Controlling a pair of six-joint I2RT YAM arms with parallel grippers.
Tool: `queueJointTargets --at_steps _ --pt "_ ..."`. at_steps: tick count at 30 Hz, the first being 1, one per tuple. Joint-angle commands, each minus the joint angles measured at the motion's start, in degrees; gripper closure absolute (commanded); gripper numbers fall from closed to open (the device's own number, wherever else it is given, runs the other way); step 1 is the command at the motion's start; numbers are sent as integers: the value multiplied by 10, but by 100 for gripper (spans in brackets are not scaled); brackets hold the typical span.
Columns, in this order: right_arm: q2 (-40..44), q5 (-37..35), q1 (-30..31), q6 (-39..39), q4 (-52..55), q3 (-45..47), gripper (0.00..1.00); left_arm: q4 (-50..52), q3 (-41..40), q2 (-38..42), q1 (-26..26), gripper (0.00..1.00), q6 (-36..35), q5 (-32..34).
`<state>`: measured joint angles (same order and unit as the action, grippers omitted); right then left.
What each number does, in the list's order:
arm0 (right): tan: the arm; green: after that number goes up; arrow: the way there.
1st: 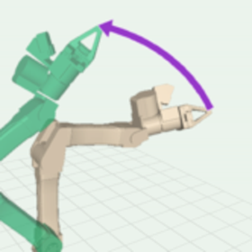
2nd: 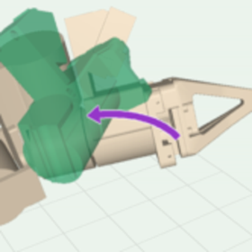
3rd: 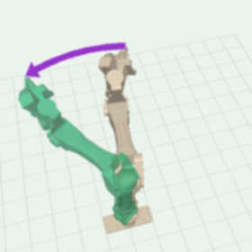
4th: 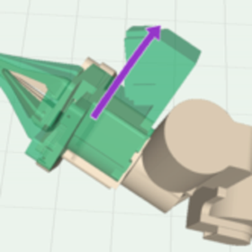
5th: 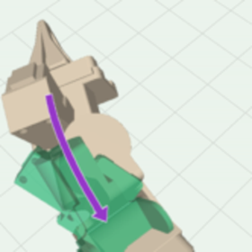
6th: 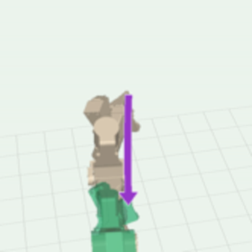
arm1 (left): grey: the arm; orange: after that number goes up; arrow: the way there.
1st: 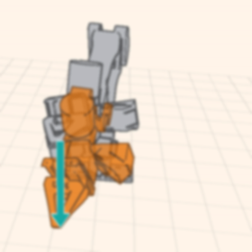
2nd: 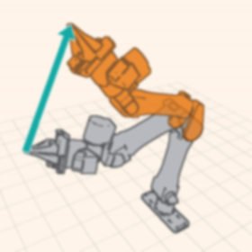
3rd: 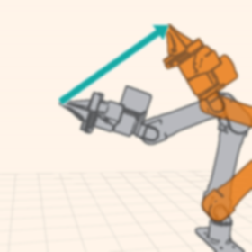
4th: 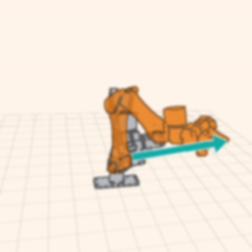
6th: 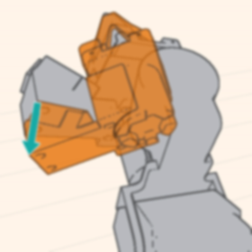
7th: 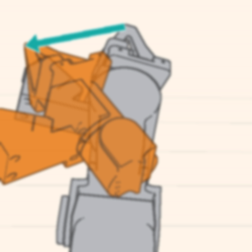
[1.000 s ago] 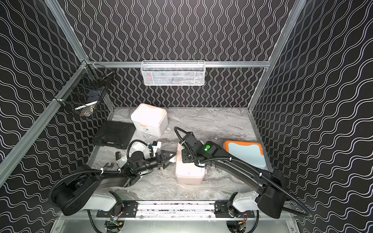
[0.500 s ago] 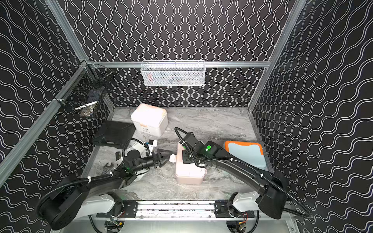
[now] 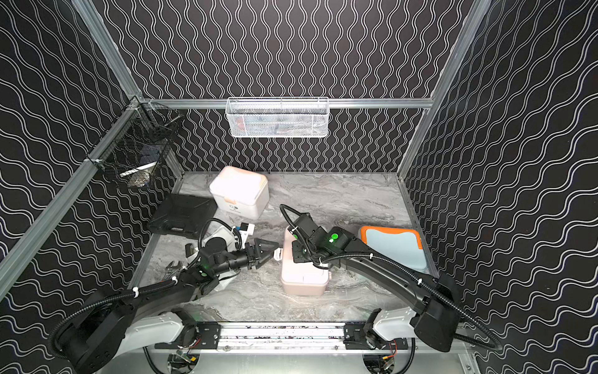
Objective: Open first aid kits and take out gauze
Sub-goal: Fasten the fastener of the first aid kit.
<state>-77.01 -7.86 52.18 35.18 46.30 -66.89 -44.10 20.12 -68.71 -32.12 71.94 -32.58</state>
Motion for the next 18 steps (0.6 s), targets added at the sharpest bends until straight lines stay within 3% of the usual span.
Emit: queueJointTargets --at_steps 1,15,18 --pt "-3 15 1 12 42 7 53 -33 11 -8 -9 1 6 3" --pt "2 9 1 12 55 -9 53 5 25 -7 -28 1 -16 19" --pt "20 -10 1 14 70 -24 48 19 27 3 -28 1 -20 20"
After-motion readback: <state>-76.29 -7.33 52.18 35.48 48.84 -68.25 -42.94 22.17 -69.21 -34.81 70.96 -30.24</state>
